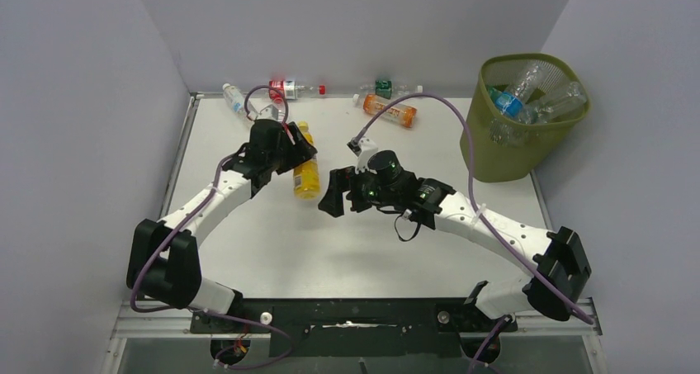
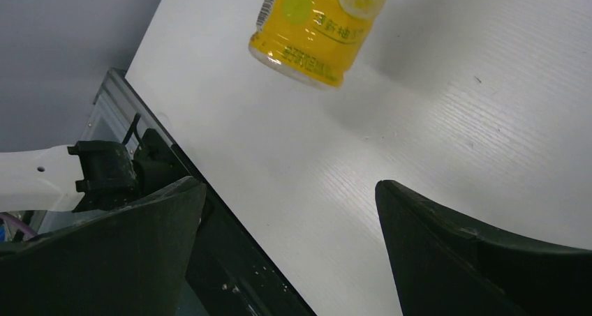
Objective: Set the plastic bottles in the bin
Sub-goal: Pick up the plastic bottle at the center of the board.
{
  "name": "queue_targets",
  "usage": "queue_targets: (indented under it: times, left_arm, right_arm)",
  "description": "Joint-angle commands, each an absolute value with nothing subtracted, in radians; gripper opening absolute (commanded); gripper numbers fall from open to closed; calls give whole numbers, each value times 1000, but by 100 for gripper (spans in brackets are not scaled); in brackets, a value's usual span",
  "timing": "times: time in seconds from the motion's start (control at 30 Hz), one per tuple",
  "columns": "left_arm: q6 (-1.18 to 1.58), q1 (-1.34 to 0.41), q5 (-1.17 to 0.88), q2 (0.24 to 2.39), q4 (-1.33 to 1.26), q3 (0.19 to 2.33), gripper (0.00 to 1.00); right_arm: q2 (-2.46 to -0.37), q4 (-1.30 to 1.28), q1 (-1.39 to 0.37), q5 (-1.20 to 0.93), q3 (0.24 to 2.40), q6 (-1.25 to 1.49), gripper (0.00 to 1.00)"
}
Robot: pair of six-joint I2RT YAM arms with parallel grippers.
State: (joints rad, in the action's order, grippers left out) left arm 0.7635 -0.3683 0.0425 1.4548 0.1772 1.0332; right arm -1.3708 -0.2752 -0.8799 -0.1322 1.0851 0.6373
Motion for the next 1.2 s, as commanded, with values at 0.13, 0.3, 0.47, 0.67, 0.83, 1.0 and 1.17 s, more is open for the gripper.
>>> queue_targets:
  times: [0.13,0.3,0.47,0.67,0.83,1.0,1.17]
  left_arm:
    - [854,-426,-172,1365,-61,982,62]
    - [866,-463,-213,1354,-108,972,62]
    - [885,-499,-264,1341,-186,945,63]
    - [915,-535,-297,1326,-239,929,63]
    - [950,-561,-308,1315,-294,919,63]
    - [964,-576,-305,1313,-316,917,63]
    - [937,-577,-292,1320,-272,940,72]
  right_arm:
    - [-1314,-69,-821,-229,1050,712,98]
    - [-1303,-52,-792,-238,1018,745,98]
    - [-1293,-10,-776,-250,974,768,98]
    - [-1288,20,-769,-251,946,782,98]
    - [-1282,67,-757,-276,921,793,99]
    - [-1277,79,-751,-290,908,795,78]
    - [-1251,56,-747,-269,902,788,52]
